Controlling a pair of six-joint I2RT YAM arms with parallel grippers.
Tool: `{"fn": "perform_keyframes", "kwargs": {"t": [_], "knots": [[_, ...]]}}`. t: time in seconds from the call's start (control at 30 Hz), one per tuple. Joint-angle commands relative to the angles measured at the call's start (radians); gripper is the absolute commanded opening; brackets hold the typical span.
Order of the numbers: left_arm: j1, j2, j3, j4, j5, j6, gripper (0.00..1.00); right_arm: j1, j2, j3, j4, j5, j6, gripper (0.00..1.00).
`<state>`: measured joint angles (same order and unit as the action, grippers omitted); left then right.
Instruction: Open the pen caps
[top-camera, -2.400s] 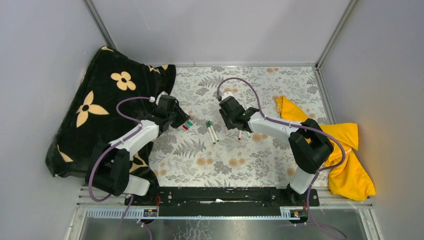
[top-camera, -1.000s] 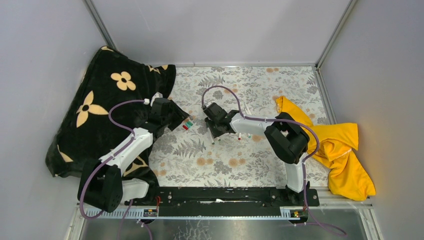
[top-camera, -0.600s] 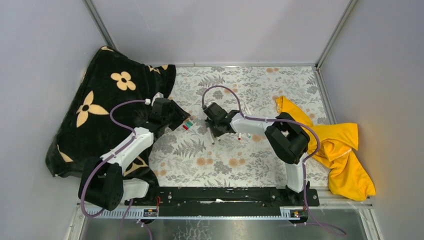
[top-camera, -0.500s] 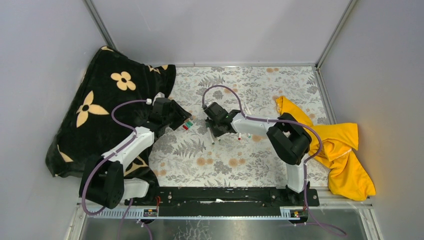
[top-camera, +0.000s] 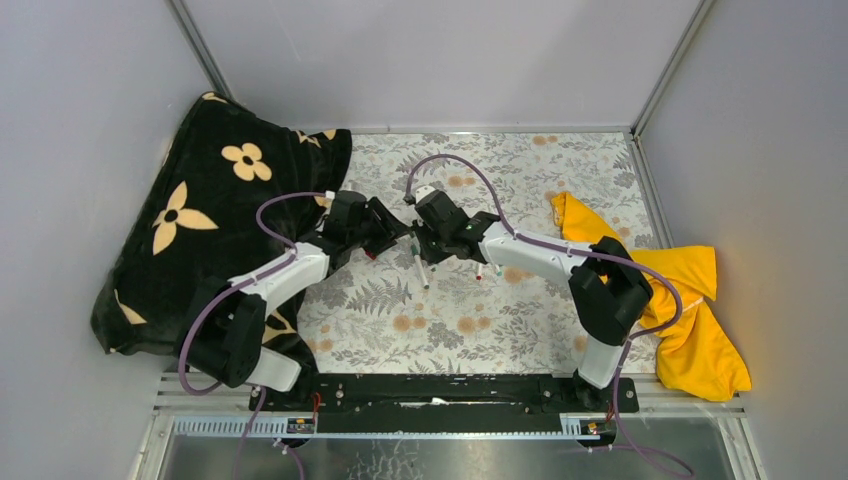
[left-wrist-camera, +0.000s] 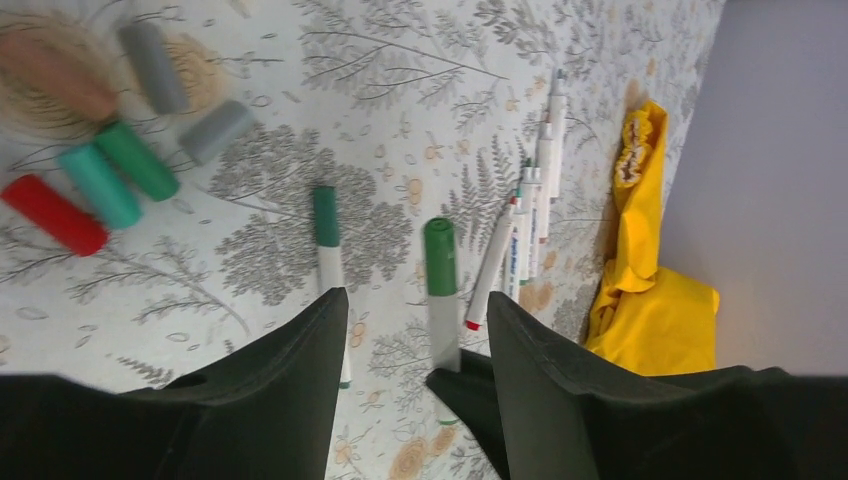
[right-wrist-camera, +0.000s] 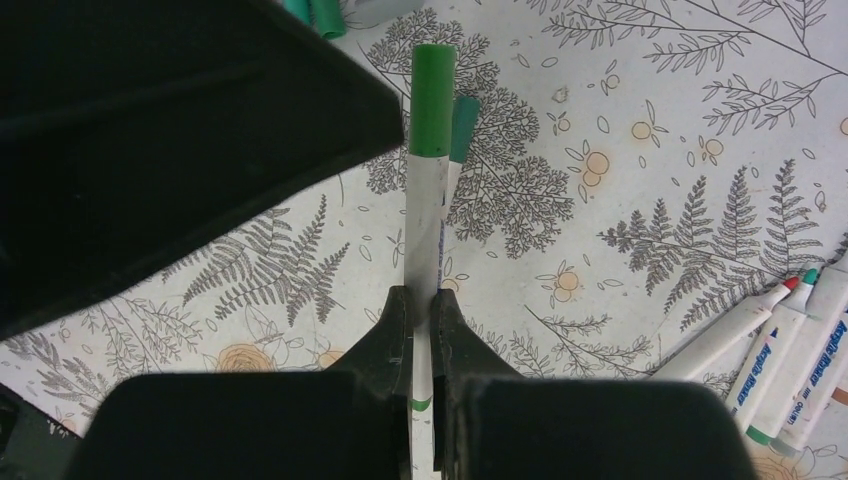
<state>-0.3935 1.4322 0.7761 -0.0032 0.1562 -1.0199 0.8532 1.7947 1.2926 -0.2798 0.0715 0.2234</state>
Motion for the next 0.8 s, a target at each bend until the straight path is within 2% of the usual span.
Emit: {"fn": "perform_keyframes", "kwargs": {"t": [0.0,0.5,0.7,0.77], "knots": [[-0.02,0.023,0.061,0.074,0.014,-0.021,0.6,0.01,-0.057,0.02,0.016,-0.052,-0.004,0.0],[-0.054,0.061,0.081,0.088,-0.014,-0.036,0.59,0.01,-0.11,-0.021,0.053,-0.068,0.005,0.0],[-0.054,0.037,0.069,0.095,-0.043,-0.042,0.52,0.01,-0.12,-0.043,0.072,-0.097,0.013,0.0],[-0.054,0.037,0.069,0.095,-0.044,-0.046,0.44,0.01,-0.12,-0.045,0.073,-0.099,0.013,0.0]]}}
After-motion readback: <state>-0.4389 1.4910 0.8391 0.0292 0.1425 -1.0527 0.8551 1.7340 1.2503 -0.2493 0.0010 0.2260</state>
